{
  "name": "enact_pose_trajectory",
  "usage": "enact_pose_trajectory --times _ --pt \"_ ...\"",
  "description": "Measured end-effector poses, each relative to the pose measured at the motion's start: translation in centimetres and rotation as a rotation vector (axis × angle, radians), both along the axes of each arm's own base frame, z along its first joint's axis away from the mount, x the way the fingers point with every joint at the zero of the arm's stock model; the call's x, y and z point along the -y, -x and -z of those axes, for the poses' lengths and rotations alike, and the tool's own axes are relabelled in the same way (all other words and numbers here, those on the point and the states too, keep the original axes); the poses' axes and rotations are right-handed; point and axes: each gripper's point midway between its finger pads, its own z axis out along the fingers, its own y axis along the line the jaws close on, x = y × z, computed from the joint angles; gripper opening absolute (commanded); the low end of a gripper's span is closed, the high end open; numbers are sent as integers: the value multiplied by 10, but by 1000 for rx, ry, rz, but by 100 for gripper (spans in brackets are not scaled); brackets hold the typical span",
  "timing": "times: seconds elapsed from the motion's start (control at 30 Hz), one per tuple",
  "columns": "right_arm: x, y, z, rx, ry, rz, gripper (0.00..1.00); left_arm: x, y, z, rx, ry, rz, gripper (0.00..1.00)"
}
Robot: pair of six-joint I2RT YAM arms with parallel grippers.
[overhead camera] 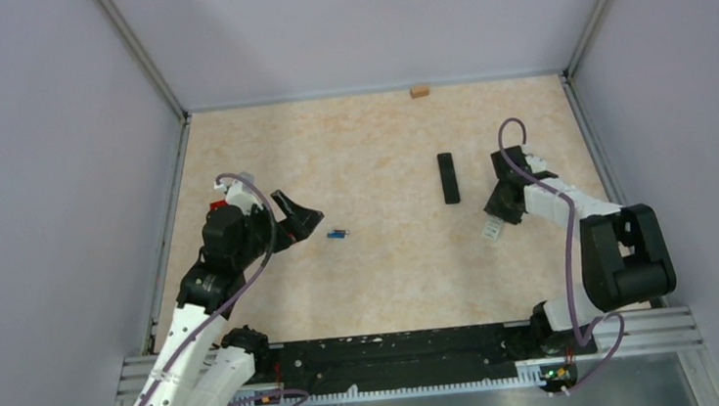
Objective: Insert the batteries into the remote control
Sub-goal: Pick up the remote control from the center of the board, then adjust the remote control.
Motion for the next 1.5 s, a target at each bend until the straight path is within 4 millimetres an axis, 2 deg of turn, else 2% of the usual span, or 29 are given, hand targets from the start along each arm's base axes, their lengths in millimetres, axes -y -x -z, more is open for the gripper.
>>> enact_pose_trajectory --times 0.17,0.27,0.4,0.47,0.53,0.63,0.73,0.87,0.97,1.2,1.33,1.5 --pt "-22 0 -12 24 -104 -95 13 5 0 -6 19 24 25 99" --pt "-48 -2 -36 92 -217 -202 13 10 -1 -13 39 50 42 99" --pt "-106 -9 -90 270 -435 -408 14 22 -5 -22 48 110 82 99" --pt "-145 -7 -124 385 -578 -538 14 29 -7 -27 45 149 112 99" --pt "-183 6 -151 457 -717 -659 15 37 -8 -33 48 190 145 99" --pt "-235 38 -187 511 -917 -839 16 51 -7 -49 77 271 214 99" --pt "-267 64 -221 557 -1072 -974 16 62 -2 -67 116 350 287 99" --pt "-286 83 -261 621 -1254 -1084 17 70 7 -92 174 425 370 94" --pt "-290 88 -279 650 -1356 -1119 17 75 16 -110 208 481 433 94" --pt "-299 105 -289 616 -1471 -1169 17 80 31 -136 265 549 530 94" --pt "-309 118 -295 597 -1497 -1222 17 81 33 -136 254 556 536 89" --pt "-321 126 -298 572 -1515 -1262 17 82 30 -127 207 554 529 82"
